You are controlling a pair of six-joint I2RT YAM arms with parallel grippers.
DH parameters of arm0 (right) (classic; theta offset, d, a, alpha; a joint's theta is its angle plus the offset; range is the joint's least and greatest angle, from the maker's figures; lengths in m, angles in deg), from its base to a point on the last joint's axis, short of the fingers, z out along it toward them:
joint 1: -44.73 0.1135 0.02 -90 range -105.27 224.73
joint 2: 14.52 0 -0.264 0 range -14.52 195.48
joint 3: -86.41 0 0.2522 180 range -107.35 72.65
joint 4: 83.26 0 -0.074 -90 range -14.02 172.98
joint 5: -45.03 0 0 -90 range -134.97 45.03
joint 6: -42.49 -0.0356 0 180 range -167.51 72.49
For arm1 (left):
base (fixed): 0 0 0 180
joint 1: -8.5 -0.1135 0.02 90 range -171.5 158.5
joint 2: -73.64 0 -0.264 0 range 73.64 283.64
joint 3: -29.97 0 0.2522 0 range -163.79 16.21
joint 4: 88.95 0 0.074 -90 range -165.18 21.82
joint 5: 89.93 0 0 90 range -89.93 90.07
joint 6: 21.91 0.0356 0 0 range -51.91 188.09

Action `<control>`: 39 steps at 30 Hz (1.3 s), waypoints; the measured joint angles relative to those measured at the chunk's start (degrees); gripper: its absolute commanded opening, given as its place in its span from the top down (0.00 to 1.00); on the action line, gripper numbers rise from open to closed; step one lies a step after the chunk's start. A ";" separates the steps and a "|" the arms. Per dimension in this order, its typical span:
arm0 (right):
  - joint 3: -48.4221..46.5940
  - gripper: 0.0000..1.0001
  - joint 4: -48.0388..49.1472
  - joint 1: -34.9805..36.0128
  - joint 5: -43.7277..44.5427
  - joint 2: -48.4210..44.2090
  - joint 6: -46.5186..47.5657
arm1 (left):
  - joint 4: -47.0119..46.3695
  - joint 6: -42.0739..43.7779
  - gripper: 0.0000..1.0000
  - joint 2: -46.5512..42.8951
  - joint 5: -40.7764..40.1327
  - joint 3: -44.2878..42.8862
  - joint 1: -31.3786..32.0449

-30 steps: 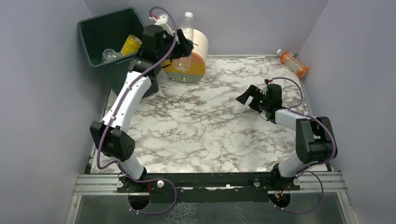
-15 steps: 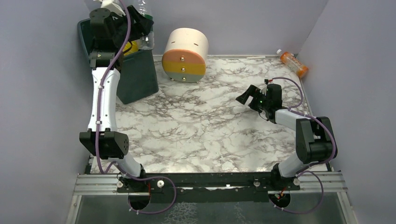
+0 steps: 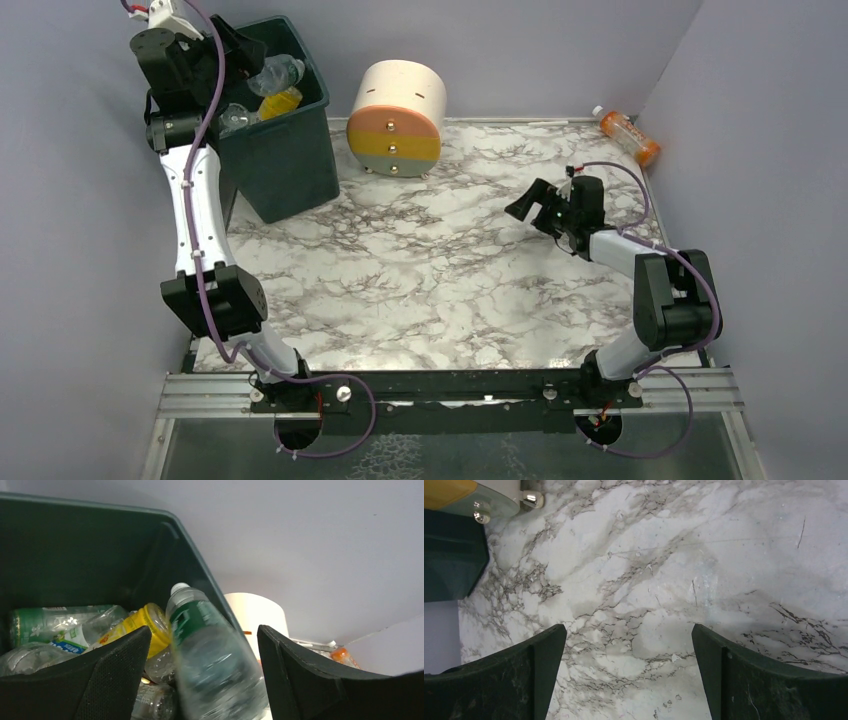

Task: Put the plastic bottles in the bin
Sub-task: Place the plastic bottle in the trash bin, then move the plastic bottle to the center of the board.

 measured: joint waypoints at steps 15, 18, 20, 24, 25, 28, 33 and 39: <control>-20.57 0.01 -5.20 -1.01 5.86 8.76 1.14 | -0.68 0.00 0.01 3.45 1.38 6.03 -1.84; -27.76 0.00 -5.55 -2.97 8.66 12.90 1.33 | -1.86 -1.38 0.01 -0.20 4.76 8.90 -1.86; -32.41 0.00 -5.55 -4.48 11.63 15.80 1.44 | -4.15 -3.02 0.01 -3.91 7.58 12.92 -1.84; -37.64 0.00 -4.46 -6.32 21.22 20.26 1.64 | -9.20 -5.51 0.01 -11.58 11.98 23.17 -1.29; -37.88 0.00 -3.76 -6.51 23.89 21.00 1.64 | -10.32 -5.79 0.01 -13.18 12.74 25.77 -0.94; -39.67 0.00 -1.66 -6.47 30.77 24.30 2.40 | -14.71 -6.12 0.01 -15.87 13.90 31.58 1.03; -51.45 0.01 0.22 -6.43 37.94 34.56 5.11 | -18.67 -6.05 0.01 -18.47 15.26 39.26 7.06; -64.37 0.00 1.44 -6.32 42.95 43.43 8.33 | -18.56 -5.90 0.01 -15.98 16.76 45.31 12.74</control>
